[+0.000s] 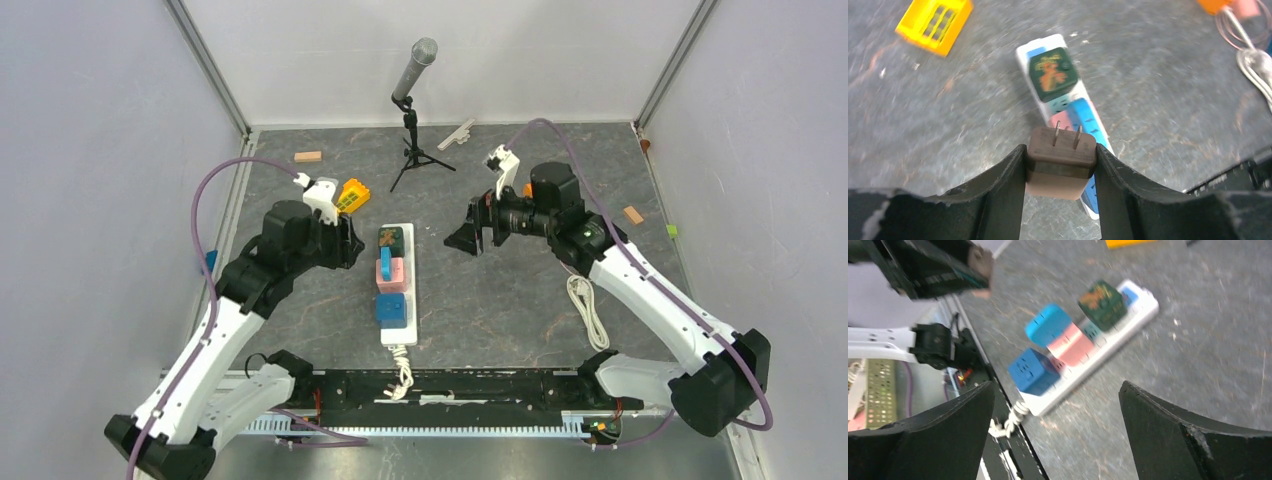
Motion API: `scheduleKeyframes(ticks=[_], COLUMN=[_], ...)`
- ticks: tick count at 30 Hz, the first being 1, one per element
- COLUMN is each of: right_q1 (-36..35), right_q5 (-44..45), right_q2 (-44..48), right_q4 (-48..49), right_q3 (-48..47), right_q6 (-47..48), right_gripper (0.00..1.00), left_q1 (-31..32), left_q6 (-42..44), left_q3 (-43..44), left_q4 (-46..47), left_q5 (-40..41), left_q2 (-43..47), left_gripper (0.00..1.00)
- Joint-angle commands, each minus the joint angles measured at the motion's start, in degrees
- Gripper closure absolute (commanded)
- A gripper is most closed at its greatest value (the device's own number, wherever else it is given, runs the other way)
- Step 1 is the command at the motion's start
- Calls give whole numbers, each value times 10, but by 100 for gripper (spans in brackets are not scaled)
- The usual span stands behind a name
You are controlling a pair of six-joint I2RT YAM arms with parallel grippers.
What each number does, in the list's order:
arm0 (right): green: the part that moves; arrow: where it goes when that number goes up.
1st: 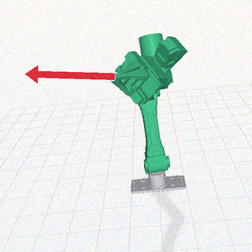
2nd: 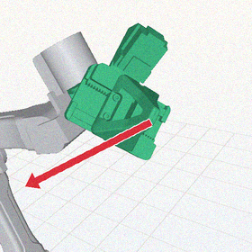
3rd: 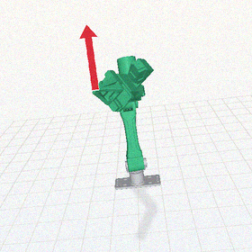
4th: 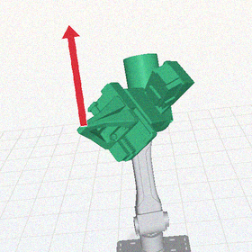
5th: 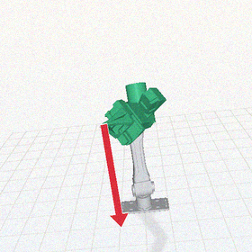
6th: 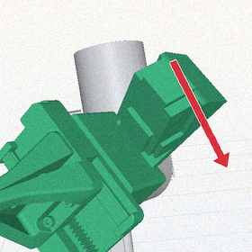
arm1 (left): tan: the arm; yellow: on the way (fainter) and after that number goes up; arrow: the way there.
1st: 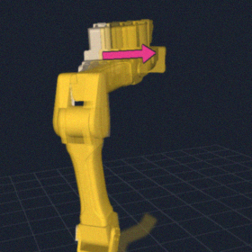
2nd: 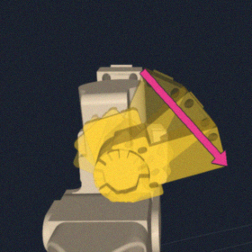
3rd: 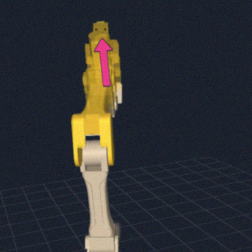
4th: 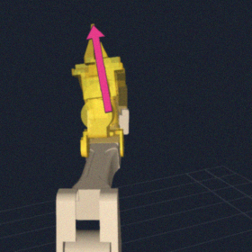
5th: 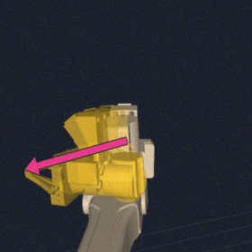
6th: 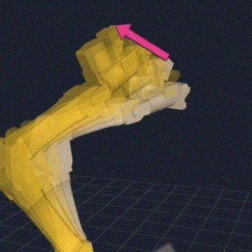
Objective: Insert the plug
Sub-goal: Pick up the plug from the center of the board.
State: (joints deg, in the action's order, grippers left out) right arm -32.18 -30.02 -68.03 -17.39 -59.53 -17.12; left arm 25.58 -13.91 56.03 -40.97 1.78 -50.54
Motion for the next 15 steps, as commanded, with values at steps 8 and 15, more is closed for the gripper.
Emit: scheduleKeyframes(ticks=[8, 15], right_q1=[-10, -66], right_q5=[-125, -94], right_q2=[-66, -97], right_q4=[36, 17], right_q3=[-120, -135], right_q6=[-68, -78], right_gripper=[1, 1], left_q1=[133, 221], left_q6=[250, 278], left_q3=[-37, -7], left_q4=[164, 164], left_q5=[-167, -90], left_q2=[53, -4], left_gripper=[98, 98])
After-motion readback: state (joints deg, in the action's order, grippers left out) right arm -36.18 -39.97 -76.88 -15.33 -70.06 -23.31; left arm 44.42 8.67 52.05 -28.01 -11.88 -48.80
